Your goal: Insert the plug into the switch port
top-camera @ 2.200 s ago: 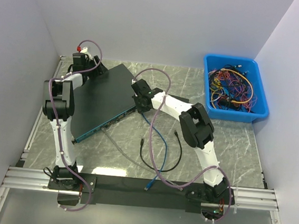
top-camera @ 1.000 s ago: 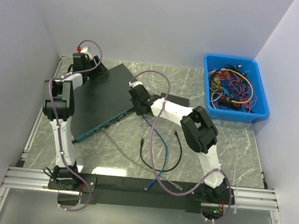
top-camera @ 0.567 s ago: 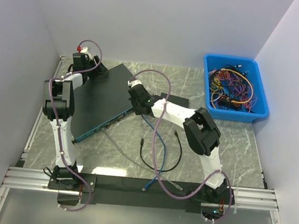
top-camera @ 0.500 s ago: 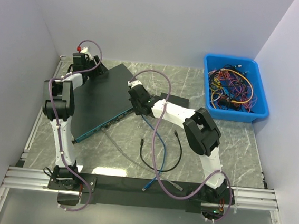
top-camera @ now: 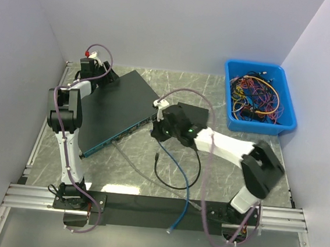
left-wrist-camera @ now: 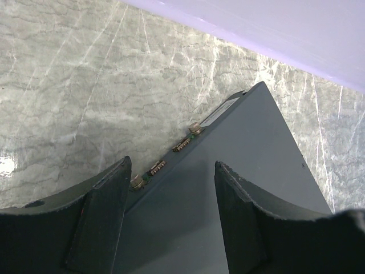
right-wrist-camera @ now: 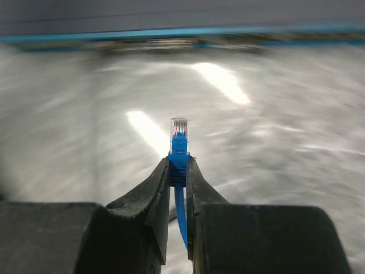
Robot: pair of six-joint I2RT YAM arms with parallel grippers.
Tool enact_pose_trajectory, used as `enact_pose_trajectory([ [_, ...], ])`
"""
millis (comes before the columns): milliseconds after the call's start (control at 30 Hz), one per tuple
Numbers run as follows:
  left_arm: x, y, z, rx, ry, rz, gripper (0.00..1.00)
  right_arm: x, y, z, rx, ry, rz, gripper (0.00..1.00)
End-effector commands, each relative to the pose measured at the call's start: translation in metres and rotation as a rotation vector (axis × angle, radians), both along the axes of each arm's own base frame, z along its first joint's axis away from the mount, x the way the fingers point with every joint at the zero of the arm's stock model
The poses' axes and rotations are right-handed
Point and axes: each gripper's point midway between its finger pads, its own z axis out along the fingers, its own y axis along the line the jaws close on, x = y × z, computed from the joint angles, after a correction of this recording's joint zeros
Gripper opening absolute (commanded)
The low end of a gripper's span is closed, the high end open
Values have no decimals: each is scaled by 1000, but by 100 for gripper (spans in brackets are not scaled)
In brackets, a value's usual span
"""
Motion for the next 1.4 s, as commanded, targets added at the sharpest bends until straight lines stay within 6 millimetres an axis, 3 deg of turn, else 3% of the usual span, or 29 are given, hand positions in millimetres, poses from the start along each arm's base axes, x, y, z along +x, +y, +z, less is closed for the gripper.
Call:
enact_pose_trajectory([
  [0,-52,-64,-51,-110,260,-148,65,-57,37,86,309,-46,342,0],
  [100,-52,-66,-50,-112,258,-152,65,-103,42,107,362,-11,547,0],
  [133,-52,-64,-49,-112,258,-149,65,-111,45,116,376,-26,589,0],
  [200,-53,-65,-49,-112,258,-151,65,-139,45,117,354,-2,691,0],
  [333,-53,-65,-49,-113,258,-154,65,-171,44,123,349,19,798,0],
  [800,-52,-67,-51,-105,262,-155,65,-170,46,106,231,-40,756,0],
  [933,-52,-67,-51,-103,264,-154,65,-116,45,97,136,-148,486,0],
  [1000,-52,-66,-51,-102,264,-151,65,-73,32,80,54,-154,285,0],
  [1100,-52,-67,-50,-103,264,-154,65,-29,19,63,4,-131,143,0],
  [1133,-51,-67,-50,-103,264,-156,65,-20,15,51,-25,-111,118,0],
  [1200,-50,-68,-52,-101,269,-156,65,3,8,50,-48,-122,55,0],
  [1233,-50,-67,-52,-101,271,-155,65,12,2,37,-100,-106,22,0],
  [1300,-49,-67,-53,-103,277,-156,65,32,0,40,-117,-119,-23,0],
  [1333,-49,-68,-53,-99,277,-158,65,43,-7,23,-155,-85,-48,0],
  [1367,-49,-68,-53,-99,276,-158,65,51,-8,19,-163,-78,-57,0],
])
